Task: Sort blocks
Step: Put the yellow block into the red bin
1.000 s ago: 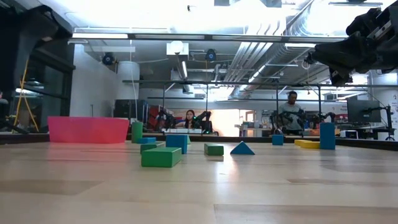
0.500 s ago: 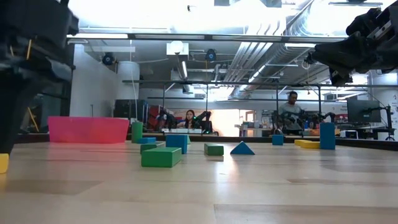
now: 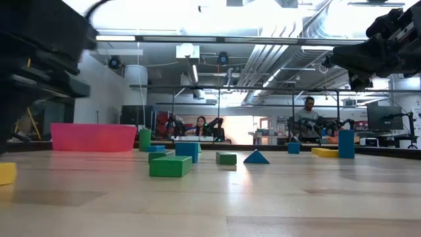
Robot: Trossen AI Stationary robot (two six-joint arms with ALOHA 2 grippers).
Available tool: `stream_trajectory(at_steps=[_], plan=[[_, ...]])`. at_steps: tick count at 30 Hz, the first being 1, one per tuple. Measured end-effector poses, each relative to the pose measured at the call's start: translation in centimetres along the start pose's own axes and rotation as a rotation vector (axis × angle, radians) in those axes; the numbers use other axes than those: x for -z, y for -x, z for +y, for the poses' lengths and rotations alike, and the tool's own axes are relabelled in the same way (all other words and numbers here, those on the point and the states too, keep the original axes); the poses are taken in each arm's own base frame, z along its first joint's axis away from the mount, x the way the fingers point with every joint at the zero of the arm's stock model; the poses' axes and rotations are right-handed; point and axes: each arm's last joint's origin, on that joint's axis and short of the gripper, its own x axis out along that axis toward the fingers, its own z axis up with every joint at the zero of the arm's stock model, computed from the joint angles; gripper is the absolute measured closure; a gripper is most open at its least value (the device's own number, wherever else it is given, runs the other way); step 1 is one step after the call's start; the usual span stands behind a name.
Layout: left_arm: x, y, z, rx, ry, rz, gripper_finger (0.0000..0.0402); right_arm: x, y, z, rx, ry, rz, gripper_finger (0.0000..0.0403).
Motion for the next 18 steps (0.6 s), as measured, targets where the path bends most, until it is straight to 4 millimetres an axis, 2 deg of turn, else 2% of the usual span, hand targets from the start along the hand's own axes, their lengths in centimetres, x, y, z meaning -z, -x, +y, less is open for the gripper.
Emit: stream_trajectory(at_steps=[2,4,7,10,12,14,18], plan=[[-0.3,0.7,1.6,-0.008,-0.005,-0.001,0.0332,0.0,0.0,0.0,0.000,0.000,0.000,0.0402],[-0.5,2.4,4.2,-0.063,0.033,-0.022,0.0332,0.0,0.0,0.0,0.000,0.000,0.000,0.0402],[-0.7,6.8,8.4,-0.158,0.103,-0.159,0.0332,0.0,0.0,0.0,0.000,0.000,0.000,0.0402],[0.3,10.8,13.5,-0.280,0.219,-0.277,0.0332,0.0,0.0,0.0,0.000,0.000,0.000,0.0402],[1.2,13.6,17.6,-0.390,0.346,-0.378,0.0332,0.0,0.0,0.0,0.000,0.000,0.000,0.0402],[2.9,15.3,21.7,-0.487,0.475,-0.400,0.0332,0.0,0.0,0.0,0.000,0.000,0.000,0.0402],[6.9,15.9,29.5,-0.567,0.739,-0.315,0.0332,0.0,0.0,0.0,0.000,0.000,0.000,0.0402]])
